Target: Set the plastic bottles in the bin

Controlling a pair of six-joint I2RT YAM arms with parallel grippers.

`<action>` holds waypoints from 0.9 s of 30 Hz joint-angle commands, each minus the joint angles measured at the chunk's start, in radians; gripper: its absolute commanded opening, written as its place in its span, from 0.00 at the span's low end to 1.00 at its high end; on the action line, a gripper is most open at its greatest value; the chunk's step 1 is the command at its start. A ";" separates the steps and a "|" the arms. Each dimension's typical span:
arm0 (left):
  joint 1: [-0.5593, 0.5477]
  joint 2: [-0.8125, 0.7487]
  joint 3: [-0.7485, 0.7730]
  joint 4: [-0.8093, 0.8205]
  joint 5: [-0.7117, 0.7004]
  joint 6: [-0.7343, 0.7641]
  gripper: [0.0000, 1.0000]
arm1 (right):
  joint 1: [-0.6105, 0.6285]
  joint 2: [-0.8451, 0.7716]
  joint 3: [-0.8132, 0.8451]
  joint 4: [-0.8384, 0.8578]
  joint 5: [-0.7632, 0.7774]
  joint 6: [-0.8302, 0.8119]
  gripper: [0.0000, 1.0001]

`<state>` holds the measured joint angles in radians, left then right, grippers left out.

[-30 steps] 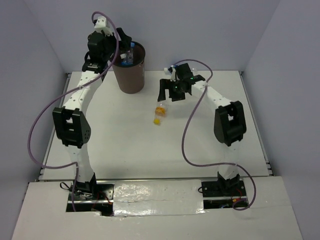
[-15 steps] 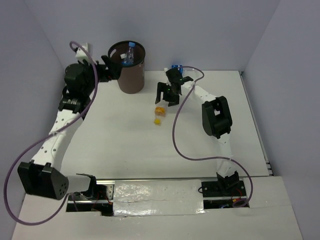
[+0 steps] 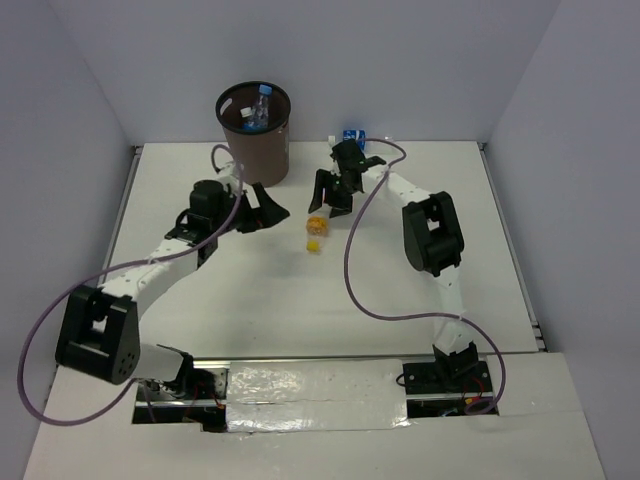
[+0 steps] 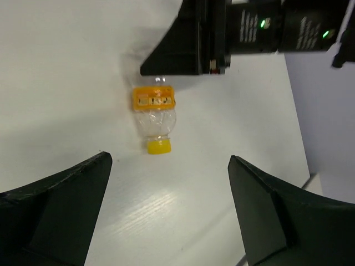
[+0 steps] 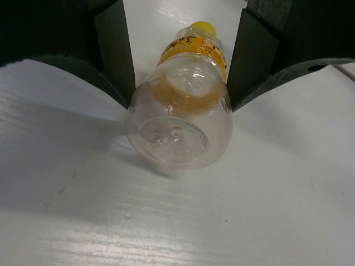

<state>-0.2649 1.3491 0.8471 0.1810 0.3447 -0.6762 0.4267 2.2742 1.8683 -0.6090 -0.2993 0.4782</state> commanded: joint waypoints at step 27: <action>-0.200 0.346 0.303 -0.011 -0.104 0.017 0.93 | -0.029 -0.393 -0.191 0.187 -0.274 0.063 0.35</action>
<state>-0.4637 1.7012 1.1210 0.1421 0.2749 -0.6807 0.4091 1.9728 1.7092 -0.4919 -0.5213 0.5346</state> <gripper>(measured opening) 0.944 0.684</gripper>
